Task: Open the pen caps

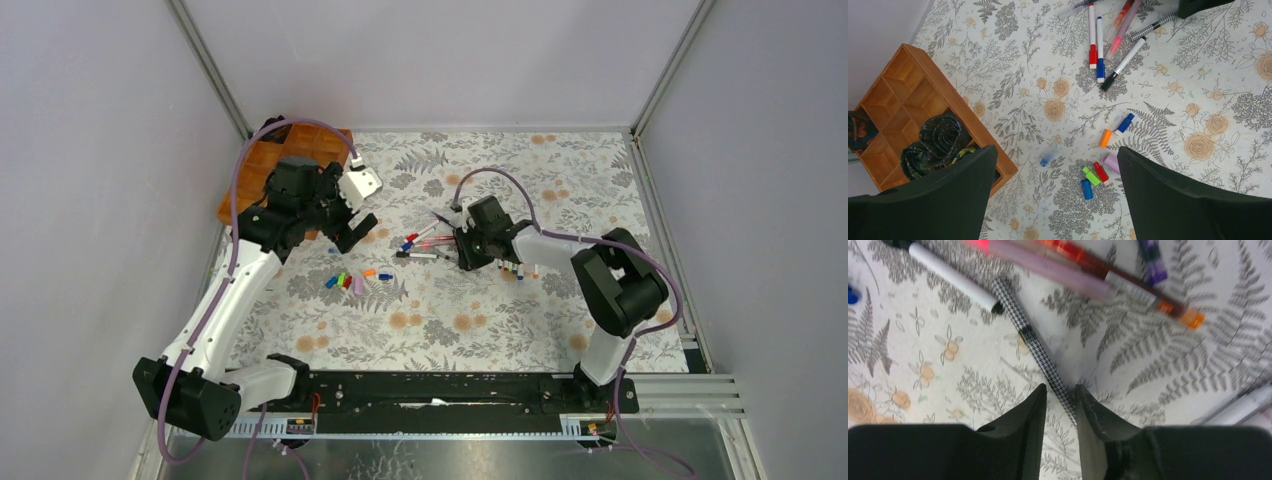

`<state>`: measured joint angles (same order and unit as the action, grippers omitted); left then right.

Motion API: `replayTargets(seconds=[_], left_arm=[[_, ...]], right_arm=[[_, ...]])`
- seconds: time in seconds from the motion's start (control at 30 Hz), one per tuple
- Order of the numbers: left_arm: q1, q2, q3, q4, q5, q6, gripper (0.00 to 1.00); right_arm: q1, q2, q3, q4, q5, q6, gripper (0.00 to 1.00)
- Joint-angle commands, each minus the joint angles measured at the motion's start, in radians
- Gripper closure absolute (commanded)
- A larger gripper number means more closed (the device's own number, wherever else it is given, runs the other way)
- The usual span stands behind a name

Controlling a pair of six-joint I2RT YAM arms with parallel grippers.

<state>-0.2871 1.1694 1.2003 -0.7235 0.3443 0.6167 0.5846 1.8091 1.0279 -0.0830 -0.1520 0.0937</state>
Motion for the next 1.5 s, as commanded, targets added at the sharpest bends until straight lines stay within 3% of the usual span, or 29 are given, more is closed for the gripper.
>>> replayTargets(seconds=[0.0, 0.33, 0.53, 0.73, 0.93, 1.1, 1.3, 1.47], left_arm=[[0.002, 0.001, 0.039, -0.029, 0.019, 0.021, 0.02], [0.002, 0.019, 0.047, -0.056, 0.046, 0.015, 0.01], [0.003, 0.019, 0.031, -0.094, 0.103, 0.054, 0.02], [-0.008, 0.026, -0.034, -0.157, 0.212, 0.151, 0.02], [-0.047, -0.014, -0.172, -0.152, 0.314, 0.313, 0.02], [-0.091, -0.004, -0.244, -0.117, 0.347, 0.419, 0.01], [-0.155, 0.051, -0.253, -0.126, 0.396, 0.546, 0.01], [-0.213, 0.088, -0.24, -0.142, 0.423, 0.59, 0.01]], right_arm=[[0.04, -0.074, -0.102, -0.029, -0.021, 0.051, 0.68], [0.116, -0.118, -0.182, -0.031, 0.053, 0.11, 1.0], [0.136, -0.212, -0.249, -0.025, 0.11, 0.162, 1.0], [0.135, -0.336, -0.257, -0.058, 0.069, 0.178, 1.0], [0.135, -0.4, -0.217, -0.142, -0.143, 0.175, 1.0], [0.135, -0.42, -0.199, -0.181, -0.419, 0.175, 1.0], [0.135, -0.351, -0.147, -0.164, -0.718, 0.195, 1.0], [0.136, -0.303, -0.088, -0.157, -0.818, 0.201, 1.0]])
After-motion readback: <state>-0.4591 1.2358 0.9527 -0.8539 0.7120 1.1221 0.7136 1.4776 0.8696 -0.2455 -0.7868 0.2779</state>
